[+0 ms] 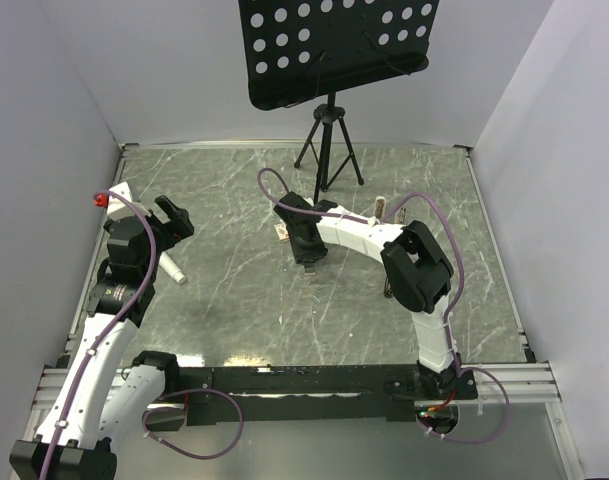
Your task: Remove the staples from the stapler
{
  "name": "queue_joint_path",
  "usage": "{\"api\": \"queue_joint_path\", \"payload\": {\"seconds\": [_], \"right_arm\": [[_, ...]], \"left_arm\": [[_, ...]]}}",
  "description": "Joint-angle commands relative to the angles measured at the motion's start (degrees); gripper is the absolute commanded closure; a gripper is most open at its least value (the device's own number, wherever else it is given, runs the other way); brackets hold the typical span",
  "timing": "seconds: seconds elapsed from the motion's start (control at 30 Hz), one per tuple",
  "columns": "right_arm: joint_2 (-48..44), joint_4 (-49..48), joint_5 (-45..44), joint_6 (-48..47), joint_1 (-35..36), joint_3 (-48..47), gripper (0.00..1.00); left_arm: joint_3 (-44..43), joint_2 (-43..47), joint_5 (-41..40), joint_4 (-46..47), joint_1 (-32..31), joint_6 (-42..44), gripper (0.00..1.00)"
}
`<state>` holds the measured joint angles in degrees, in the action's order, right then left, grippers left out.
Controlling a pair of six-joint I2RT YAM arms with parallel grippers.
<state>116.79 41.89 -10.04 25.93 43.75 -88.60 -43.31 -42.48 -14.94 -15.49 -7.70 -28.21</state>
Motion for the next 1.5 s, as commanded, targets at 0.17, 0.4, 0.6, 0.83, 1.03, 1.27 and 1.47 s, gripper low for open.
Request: {"api": "queue_joint_path", "payload": {"seconds": [0.17, 0.4, 0.6, 0.83, 1.03, 1.27, 1.47], "right_arm": [[-0.51, 1.18, -1.56, 0.70, 0.11, -2.02, 0.57], [-3.76, 0.65, -1.56, 0.96, 0.20, 0.79, 0.48], [-2.27, 1.09, -1.47, 0.26, 0.29, 0.44, 0.40], [0.10, 1.44, -1.56, -1.15, -0.15, -1.14, 0.39], [0.89, 1.00, -1.29, -2.29, -0.42, -1.14, 0.42], [1.59, 0.30, -0.94, -2.91, -0.86, -0.88, 0.45], [2.12, -0.67, -0.50, -3.78, -0.86, -0.88, 0.46]], "left_arm": [[0.07, 0.73, -0.53, 1.77, -0.12, 0.26, 0.03], [0.07, 1.08, -0.62, 1.86, -0.12, 0.26, 0.03], [0.24, 1.26, -0.62, 1.77, -0.20, 0.26, 0.03], [0.16, 1.35, -0.88, 1.60, -0.21, 0.26, 0.03], [0.16, 1.52, -0.88, 1.60, -0.21, 0.26, 0.03], [0.07, 1.70, -0.88, 1.69, -0.29, 0.35, 0.03], [0.07, 1.87, -0.97, 1.60, -0.29, 0.43, 0.03]]}}
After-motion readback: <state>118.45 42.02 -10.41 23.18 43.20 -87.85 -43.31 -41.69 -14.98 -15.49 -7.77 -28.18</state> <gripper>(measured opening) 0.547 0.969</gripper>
